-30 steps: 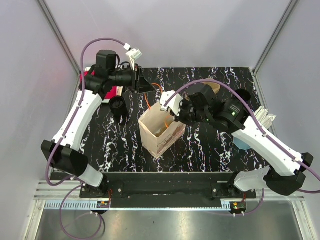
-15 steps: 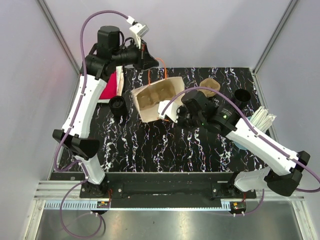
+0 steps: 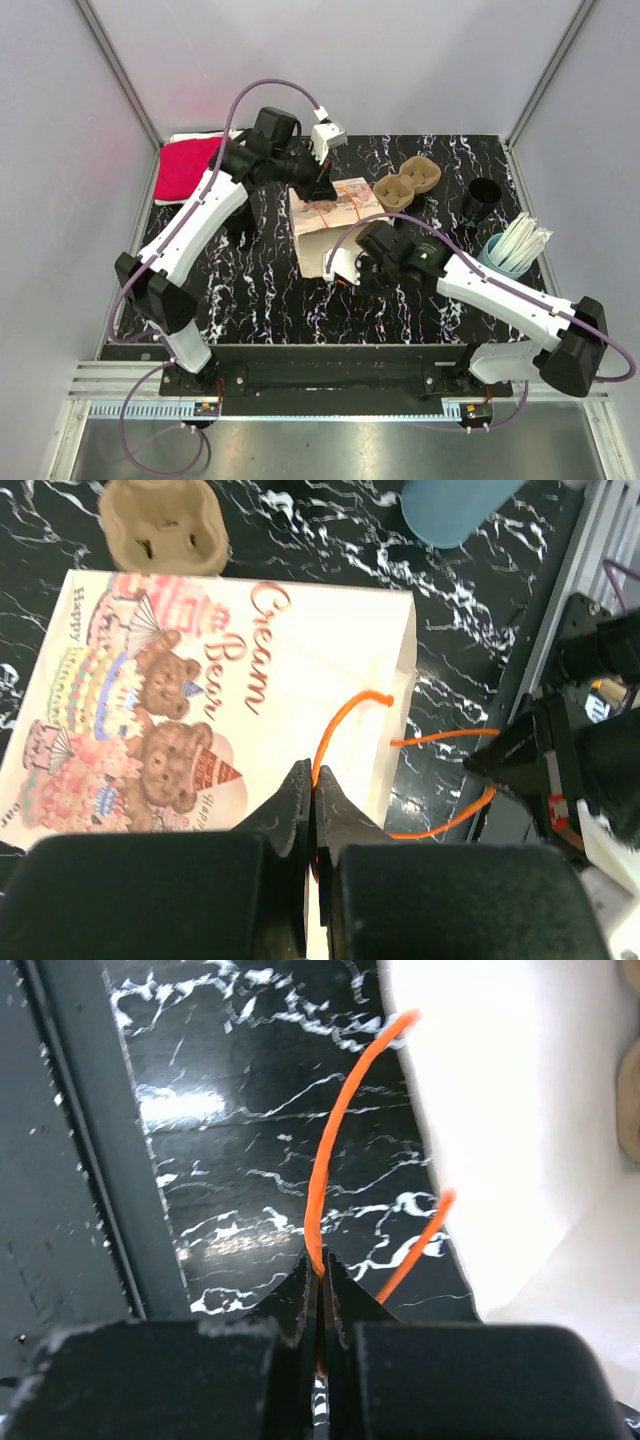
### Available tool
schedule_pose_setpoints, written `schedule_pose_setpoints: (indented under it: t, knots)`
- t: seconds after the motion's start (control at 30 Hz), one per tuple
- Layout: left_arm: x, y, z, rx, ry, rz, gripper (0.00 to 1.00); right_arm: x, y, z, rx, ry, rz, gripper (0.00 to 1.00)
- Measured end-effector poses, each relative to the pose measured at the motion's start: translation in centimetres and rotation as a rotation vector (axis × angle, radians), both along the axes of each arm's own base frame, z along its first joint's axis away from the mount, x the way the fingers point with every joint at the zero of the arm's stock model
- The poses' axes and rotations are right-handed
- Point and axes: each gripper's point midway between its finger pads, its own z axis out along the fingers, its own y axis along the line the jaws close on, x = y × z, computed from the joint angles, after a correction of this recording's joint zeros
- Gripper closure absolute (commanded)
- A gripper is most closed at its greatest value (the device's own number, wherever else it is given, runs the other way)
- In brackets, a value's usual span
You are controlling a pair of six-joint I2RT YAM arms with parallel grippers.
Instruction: Pack the takeout coffee
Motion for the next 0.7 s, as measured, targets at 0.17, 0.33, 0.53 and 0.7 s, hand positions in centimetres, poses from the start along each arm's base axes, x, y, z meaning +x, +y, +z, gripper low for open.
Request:
schedule_pose_setpoints:
  t: [0.17, 0.33, 0.53, 0.7]
  knots:
    - [-1.3, 0.6, 0.9, -0.006, -0.031, -0.014, 1.0, -1.2, -0.8, 0.3, 0.033, 0.001, 0.025, 1.0]
    - [-2.0, 1.0, 2.9, -0.033, -0.083, -0.016, 1.0, -1.2, -0.7, 1.4, 0.069, -0.027, 0.028, 1.0]
    - [-1.8, 1.2, 3.3, -0.033, -0.094, 0.005, 1.0, -0.8, -0.5, 2.0, 0.068, -0.039, 0.024, 1.0]
    - [-0.6, 1.7, 3.2, -0.013, -0.117, 0.068, 1.0, 3.2, 2.1, 10.6, 0.205, -0.213, -0.067, 1.0]
